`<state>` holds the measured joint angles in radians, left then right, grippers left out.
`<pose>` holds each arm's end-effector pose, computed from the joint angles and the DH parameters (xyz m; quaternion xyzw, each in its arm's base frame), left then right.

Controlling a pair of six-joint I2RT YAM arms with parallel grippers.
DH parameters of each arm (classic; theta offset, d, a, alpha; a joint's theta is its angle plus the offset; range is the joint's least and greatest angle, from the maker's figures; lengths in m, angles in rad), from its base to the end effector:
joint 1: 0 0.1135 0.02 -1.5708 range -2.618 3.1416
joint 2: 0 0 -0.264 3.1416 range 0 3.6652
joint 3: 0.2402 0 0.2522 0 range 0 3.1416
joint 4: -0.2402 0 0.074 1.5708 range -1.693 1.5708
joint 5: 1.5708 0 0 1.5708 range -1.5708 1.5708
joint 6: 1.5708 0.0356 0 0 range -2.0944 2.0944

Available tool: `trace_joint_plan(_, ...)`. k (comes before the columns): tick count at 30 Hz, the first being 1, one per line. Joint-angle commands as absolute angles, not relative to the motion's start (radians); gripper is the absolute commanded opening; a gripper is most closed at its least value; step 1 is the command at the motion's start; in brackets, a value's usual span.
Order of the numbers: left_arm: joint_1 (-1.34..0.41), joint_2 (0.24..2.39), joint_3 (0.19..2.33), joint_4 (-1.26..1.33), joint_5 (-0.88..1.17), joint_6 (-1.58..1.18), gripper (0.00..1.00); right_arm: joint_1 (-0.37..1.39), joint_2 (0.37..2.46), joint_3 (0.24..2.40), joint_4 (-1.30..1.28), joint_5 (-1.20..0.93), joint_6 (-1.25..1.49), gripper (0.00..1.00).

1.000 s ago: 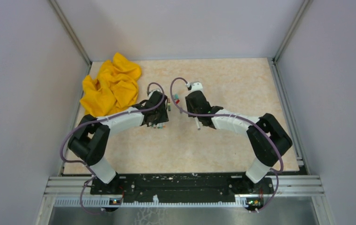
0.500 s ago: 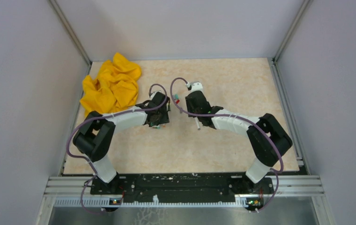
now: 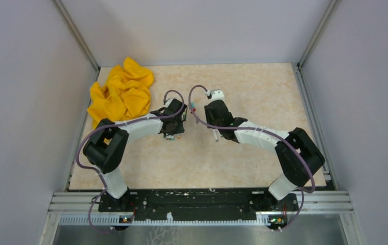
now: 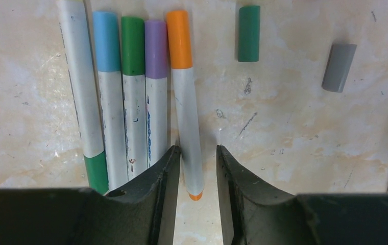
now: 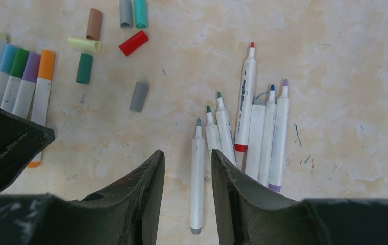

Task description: Open the pen caps

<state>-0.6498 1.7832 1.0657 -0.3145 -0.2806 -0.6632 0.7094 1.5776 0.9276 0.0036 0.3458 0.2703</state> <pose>0.2888 -0.2071 0.1628 -0.0436 0.9542 -0.0541 0.2910 0.2650 0.2116 0.2123 -0.1172 0.8773 0.0708 0.4601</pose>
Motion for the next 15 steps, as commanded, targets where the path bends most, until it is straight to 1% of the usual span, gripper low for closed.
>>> trace_joint_plan(1,-0.659,1.825,1.042,-0.428,-0.278,-0.663,0.37,0.698,1.502,0.912,0.029,0.358,0.280,0.38)
trace_joint_plan(4,-0.668,1.842,1.039,-0.450,-0.264,-0.661,0.30,0.697,1.484,0.903,0.024,0.358,0.284,0.38)
trace_joint_plan(6,-0.675,1.858,1.042,-0.467,-0.259,-0.659,0.27,0.698,1.469,0.894,0.025,0.360,0.286,0.38)
trace_joint_plan(9,-0.688,1.873,1.042,-0.473,-0.252,-0.658,0.19,0.698,1.447,0.881,0.024,0.365,0.290,0.38)
trace_joint_plan(13,-0.706,1.889,1.039,-0.472,-0.248,-0.664,0.03,0.697,1.431,0.866,0.022,0.368,0.291,0.38)
trace_joint_plan(14,-0.710,1.892,1.039,-0.468,-0.245,-0.665,0.00,0.697,1.429,0.862,0.022,0.367,0.293,0.38)
trace_joint_plan(15,-0.716,1.893,1.039,-0.468,-0.245,-0.667,0.00,0.697,1.426,0.859,0.022,0.365,0.294,0.38)
